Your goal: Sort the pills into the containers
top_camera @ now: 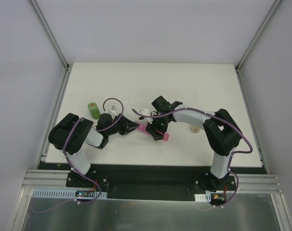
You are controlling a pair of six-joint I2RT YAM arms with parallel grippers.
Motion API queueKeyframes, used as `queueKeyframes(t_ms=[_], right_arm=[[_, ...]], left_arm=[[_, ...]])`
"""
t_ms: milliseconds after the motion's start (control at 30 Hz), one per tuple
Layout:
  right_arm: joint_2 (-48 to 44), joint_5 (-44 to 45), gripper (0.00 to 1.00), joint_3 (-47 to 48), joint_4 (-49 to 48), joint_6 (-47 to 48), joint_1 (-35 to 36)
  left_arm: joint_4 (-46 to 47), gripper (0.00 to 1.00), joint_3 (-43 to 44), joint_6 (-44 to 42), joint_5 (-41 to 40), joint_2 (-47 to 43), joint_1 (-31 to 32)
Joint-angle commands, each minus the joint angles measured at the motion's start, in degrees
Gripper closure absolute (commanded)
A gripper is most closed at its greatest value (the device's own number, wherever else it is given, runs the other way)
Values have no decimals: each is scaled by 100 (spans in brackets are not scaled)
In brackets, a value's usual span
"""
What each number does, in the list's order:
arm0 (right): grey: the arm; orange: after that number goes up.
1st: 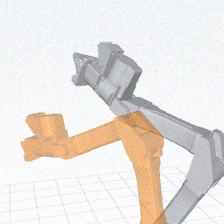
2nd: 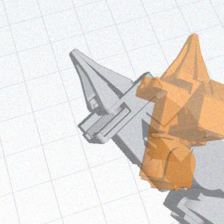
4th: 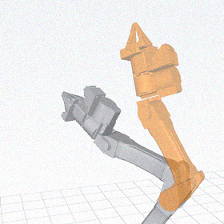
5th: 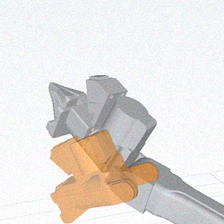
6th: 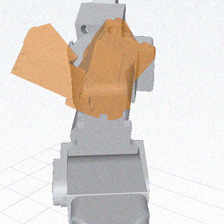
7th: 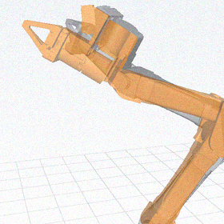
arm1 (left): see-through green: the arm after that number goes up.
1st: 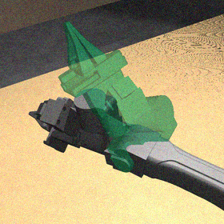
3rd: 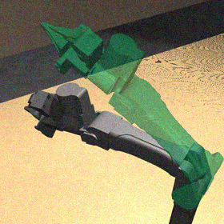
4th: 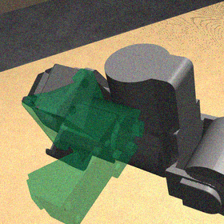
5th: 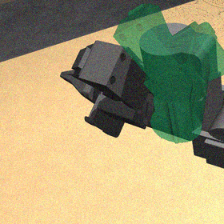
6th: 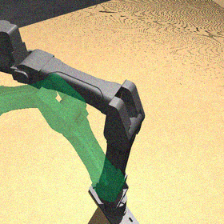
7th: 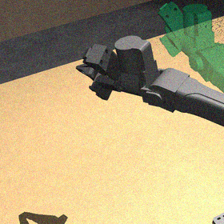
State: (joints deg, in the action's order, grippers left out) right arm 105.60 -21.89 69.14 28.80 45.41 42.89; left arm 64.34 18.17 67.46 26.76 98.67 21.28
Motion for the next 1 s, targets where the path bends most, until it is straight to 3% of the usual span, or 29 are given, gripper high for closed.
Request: queueKeyframes(t_ms=[0, 267, 367, 567, 833, 933, 967], right_arm=[[13, 123, 36, 117, -32, -76, 8], [40, 554, 53, 213, 21, -50, -9], [22, 651, 60, 213, 12, -6, -9], [-75, 853, 60, 231, 3, 415, -79], [-40, 713, 60, 354, 205, 1523, -334], [39, 765, 58, 459, 223, 1936, -431], [74, 835, 54, 520, 310, 2154, -475]], left_arm=[[202, 77, -51, -49, -136, -155, -27], [238, 51, -340, -154, -408, -691, -27], [-52, 48, -411, -295, -488, -1042, -27], [-1078, 44, -656, -743, -864, -2000, -27], [-3012, 38, -1149, -1375, -1524, -4486, -27], [-4189, 28, -1079, -1797, -1848, -5619, -27], [-4436, 18, -1036, -1859, -1963, -6144, -27]])
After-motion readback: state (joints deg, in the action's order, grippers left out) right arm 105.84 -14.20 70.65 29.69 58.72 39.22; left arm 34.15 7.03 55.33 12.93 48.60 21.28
